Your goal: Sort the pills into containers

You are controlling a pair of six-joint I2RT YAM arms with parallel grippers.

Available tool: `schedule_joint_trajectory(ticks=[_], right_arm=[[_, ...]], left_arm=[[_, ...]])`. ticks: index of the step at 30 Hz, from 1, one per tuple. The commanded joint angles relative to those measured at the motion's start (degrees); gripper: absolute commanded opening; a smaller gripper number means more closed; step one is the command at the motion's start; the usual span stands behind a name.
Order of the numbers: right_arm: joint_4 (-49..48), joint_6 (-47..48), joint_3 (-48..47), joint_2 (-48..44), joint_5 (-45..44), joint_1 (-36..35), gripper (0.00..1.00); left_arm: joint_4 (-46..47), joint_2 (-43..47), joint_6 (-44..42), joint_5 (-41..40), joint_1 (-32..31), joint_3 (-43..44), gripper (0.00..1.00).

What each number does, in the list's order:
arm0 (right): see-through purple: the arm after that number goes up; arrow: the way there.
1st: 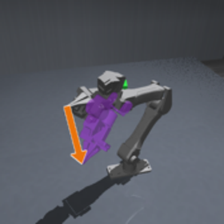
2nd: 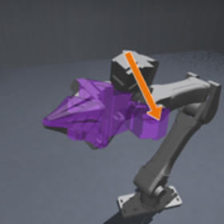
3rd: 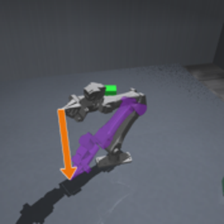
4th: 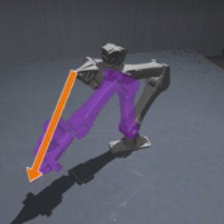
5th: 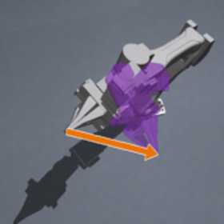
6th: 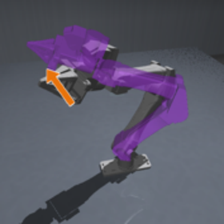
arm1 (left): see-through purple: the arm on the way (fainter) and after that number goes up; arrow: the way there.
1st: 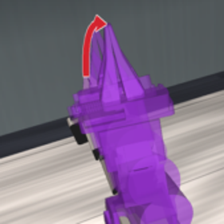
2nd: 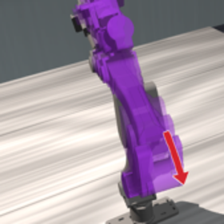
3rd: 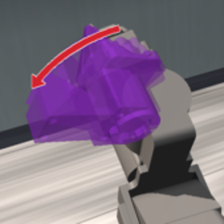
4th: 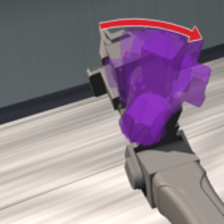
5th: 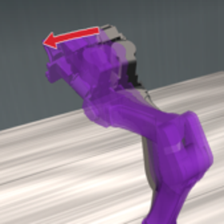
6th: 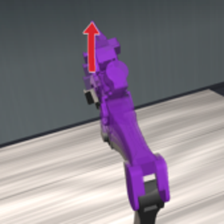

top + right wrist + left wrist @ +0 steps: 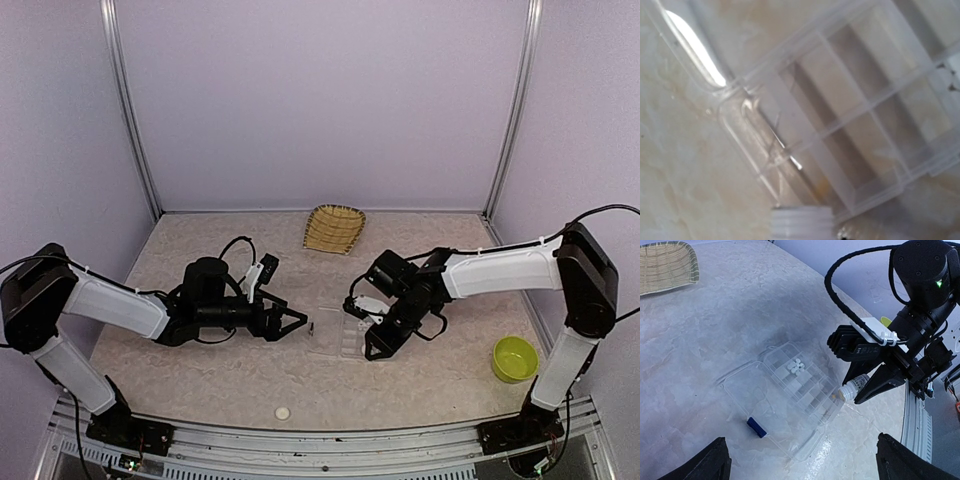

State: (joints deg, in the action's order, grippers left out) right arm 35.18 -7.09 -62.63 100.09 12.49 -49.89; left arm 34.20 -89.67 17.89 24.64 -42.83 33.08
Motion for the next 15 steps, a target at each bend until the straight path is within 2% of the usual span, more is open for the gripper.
schedule_joint_trajectory(ticks=[1,15], right_arm=[[3.0,1.0,-1.1,1.8,-1.3,-0.7,0.03],[4.1,1.8,-2.5,3.4,-1.3,-0.9,0.04]], left_arm=[[-0.3,-0.2,-0.8,-0.3,-0.2,1.3,0.99],[-0.4,-0.2,-0.9,-0.4,-0.3,1.4,0.99]])
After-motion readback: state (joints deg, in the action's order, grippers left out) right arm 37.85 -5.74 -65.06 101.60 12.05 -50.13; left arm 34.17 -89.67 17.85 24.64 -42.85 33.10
